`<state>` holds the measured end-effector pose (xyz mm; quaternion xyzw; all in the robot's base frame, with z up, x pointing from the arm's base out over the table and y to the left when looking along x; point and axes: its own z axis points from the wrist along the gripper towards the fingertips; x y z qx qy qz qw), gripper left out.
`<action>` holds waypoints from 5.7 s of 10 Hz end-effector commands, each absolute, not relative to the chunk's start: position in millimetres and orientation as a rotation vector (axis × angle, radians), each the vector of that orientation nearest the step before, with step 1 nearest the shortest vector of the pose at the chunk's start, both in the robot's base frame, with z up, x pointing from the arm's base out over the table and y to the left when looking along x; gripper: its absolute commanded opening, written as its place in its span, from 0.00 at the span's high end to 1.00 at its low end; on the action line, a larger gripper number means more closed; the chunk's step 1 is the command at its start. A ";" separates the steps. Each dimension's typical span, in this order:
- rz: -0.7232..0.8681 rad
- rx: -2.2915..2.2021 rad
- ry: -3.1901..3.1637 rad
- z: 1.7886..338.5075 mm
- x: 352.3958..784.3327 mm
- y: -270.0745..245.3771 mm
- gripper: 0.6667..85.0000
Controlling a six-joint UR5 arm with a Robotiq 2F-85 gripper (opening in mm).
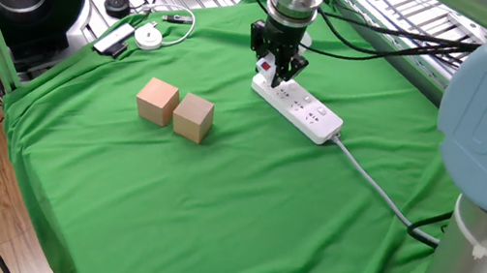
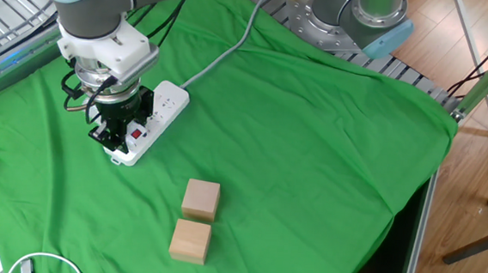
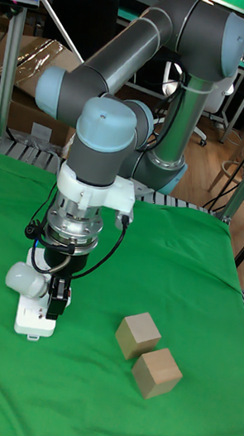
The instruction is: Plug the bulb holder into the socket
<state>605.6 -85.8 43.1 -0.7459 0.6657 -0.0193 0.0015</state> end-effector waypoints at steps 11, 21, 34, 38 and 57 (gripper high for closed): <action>0.152 -2.243 1.951 84.9 614.0 -82.6 1.00; 0.162 -2.175 1.981 89.4 623.5 -80.7 1.00; 0.223 -2.122 1.977 87.7 609.9 -93.1 1.00; 0.206 -2.117 1.946 82.9 619.1 -94.8 1.00; 0.295 -2.142 1.853 52.9 600.4 -98.5 1.00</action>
